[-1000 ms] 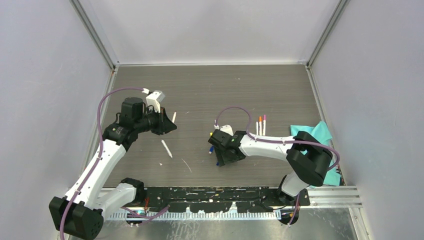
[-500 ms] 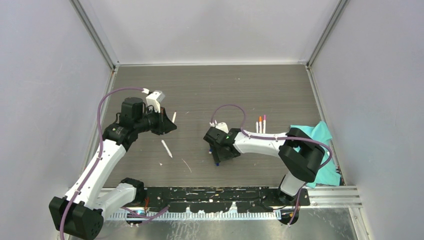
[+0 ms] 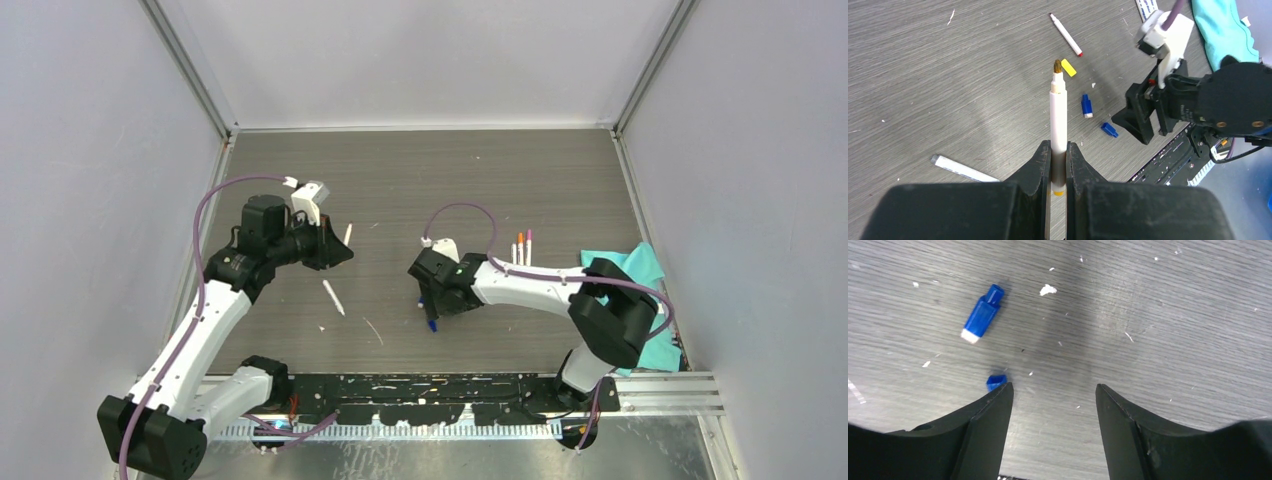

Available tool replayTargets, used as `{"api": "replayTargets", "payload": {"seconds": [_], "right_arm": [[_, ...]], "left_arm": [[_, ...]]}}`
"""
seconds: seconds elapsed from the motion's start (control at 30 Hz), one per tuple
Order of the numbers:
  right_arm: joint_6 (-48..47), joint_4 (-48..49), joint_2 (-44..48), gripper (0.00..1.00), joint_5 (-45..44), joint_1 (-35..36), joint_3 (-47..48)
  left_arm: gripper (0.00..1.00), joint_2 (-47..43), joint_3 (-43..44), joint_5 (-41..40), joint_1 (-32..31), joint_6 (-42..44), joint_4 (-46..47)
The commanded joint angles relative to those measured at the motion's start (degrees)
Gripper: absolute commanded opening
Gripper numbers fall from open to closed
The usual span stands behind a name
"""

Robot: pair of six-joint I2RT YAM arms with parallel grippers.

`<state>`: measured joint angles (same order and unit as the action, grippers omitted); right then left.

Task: Insert the pens into the pen caps
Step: Pick up the pen cap at the center of the board.

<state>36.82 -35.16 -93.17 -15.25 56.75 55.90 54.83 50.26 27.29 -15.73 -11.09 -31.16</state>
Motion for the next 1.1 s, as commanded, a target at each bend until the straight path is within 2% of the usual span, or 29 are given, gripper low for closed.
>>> {"api": "replayTargets", "payload": {"seconds": [0.0,0.3,0.67,0.87,1.07], "right_arm": [[5.37,0.09,6.35,0.65,0.73,-0.16,2.36],[11.98,0.37,2.33,0.59,1.30,2.52,3.34],[9.54,-0.92,-5.27,0.47,-1.22,5.92,8.21],[9.06,-2.72,-8.75,0.37,-2.55,6.73,10.12],[9.06,-4.72,-9.43,0.35,-3.58,7.14,10.49]], "left_arm": [[0.00,-1.51,-0.04,1.41,0.01,0.02,2.15],[0.00,-2.00,-0.13,1.43,0.08,-0.07,2.15],[0.00,-2.36,-0.21,1.45,-0.03,-0.13,2.17],[0.00,-2.51,-0.32,1.37,-0.06,-0.13,2.15],[0.00,-2.40,-0.23,1.34,-0.19,-0.13,2.17]]}}
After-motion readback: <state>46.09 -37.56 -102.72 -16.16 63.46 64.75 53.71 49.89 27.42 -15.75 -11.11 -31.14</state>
